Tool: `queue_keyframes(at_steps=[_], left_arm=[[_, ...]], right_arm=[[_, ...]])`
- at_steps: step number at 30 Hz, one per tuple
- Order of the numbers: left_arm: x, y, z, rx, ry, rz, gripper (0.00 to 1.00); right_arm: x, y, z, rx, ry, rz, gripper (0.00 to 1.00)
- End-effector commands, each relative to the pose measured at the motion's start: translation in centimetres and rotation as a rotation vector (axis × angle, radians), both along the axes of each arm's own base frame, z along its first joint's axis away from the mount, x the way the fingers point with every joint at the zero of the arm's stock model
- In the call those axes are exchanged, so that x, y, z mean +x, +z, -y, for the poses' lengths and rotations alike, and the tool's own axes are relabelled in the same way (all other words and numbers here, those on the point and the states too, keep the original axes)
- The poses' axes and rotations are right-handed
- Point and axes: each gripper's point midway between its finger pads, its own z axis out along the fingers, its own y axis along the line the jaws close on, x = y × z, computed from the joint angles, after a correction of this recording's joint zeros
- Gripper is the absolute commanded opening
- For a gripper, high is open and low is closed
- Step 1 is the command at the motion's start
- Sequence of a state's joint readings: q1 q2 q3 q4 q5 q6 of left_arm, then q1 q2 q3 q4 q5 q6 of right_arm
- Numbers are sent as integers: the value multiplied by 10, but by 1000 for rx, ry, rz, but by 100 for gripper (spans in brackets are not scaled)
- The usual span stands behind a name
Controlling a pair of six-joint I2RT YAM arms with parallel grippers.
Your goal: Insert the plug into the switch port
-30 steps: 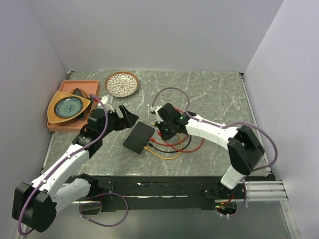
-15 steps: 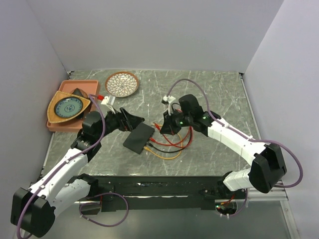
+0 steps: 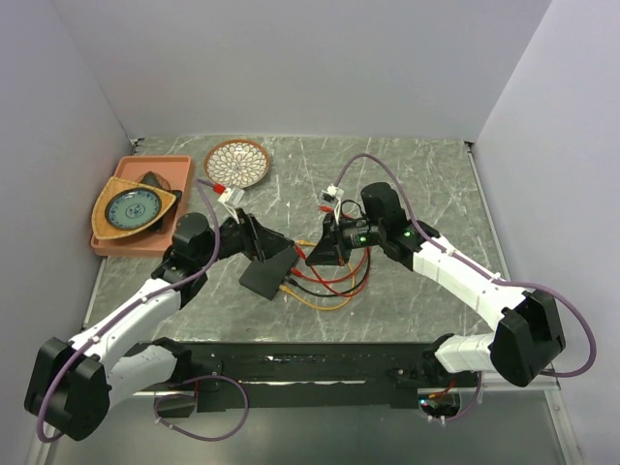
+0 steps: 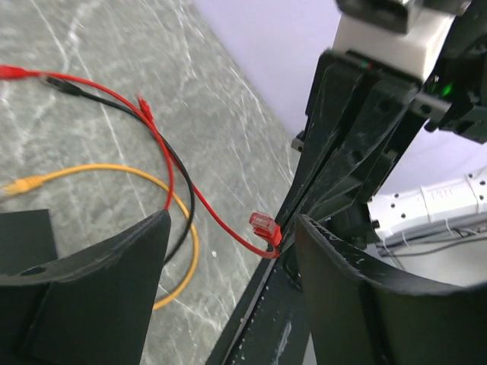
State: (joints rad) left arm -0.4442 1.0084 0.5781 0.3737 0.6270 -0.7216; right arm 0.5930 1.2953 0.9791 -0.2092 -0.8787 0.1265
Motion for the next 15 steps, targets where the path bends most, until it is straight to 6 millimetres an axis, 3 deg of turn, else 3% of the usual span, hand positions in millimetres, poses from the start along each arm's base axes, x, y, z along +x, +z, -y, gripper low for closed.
queue_keyframes(at_steps=[1,9,15], left_arm=[[-7,31,15,-52,-73,83,68],[-8,31,25,-60,-101,71,56],[-7,31,30,-62,-113,61,36]], right_arm=[[-6,24,-2,86,43,56,0],[-5,25,-2,86,36,51,0],[-3,21,-2,77,27,40,0]])
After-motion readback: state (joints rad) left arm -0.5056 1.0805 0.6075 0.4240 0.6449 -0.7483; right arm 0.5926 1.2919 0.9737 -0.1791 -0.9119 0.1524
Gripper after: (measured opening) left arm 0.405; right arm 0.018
